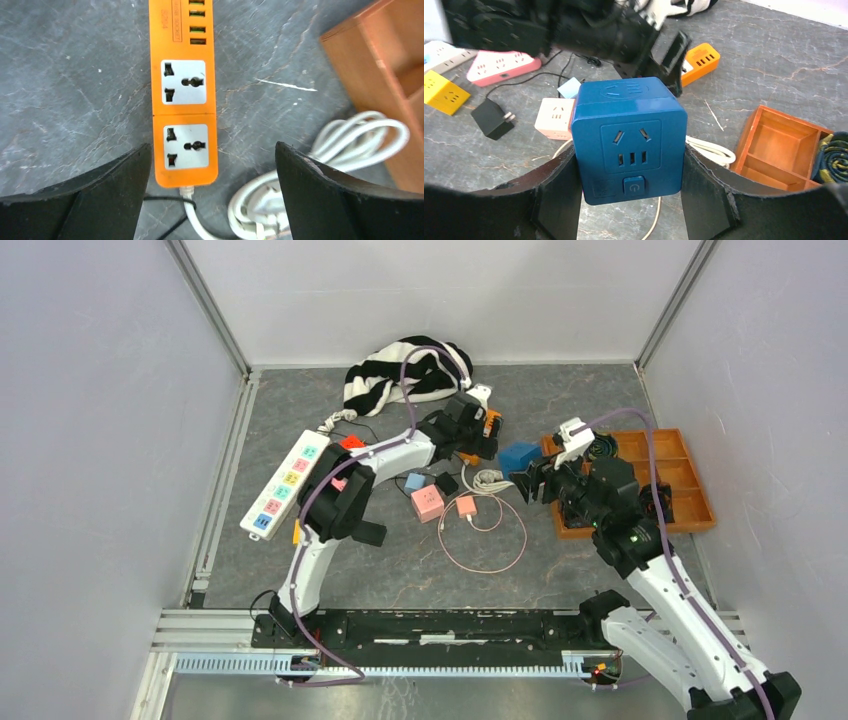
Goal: Insert the plug
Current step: Move the socket to the center of the board, then insert the plug into the socket.
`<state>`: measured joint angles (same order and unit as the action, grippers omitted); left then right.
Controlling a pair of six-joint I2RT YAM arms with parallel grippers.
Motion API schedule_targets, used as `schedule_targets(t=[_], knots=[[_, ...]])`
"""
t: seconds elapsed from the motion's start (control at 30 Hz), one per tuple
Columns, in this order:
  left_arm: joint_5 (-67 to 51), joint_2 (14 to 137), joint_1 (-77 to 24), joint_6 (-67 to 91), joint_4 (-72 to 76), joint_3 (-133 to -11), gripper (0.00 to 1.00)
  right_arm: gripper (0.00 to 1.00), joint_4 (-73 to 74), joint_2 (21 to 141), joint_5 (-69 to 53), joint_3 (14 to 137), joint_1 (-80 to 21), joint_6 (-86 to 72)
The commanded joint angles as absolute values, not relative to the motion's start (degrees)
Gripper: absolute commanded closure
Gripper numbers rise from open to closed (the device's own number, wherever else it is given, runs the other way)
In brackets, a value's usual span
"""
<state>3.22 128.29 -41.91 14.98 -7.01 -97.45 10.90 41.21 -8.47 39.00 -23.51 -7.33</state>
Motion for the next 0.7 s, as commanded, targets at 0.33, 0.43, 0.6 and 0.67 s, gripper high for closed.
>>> schedule_targets(t=[0.33, 0.43, 0.6, 0.67], knots=[[-0.18, 98.09, -29.91, 21.39, -19.34, -87.15, 0.00, 0.61, 17.44, 55.52, -4.50, 57.61, -23.35, 8.38], [-0.94, 91.47, -27.82, 19.80, -22.95, -82.07, 0.00, 0.62, 23.12, 61.06, -3.48, 63.32, -23.33, 12.56], [-1.14, 77.80, -27.44, 17.32, -24.01, -70.31, 0.00, 0.60, 25.50, 66.31, -0.71, 69.11, -23.36, 17.80], [-0.22, 72.68, -27.43, 16.95, -23.26, -65.30, 0.00, 0.60, 24.55, 67.88, 2.06, 69.87, -23.34, 19.03]])
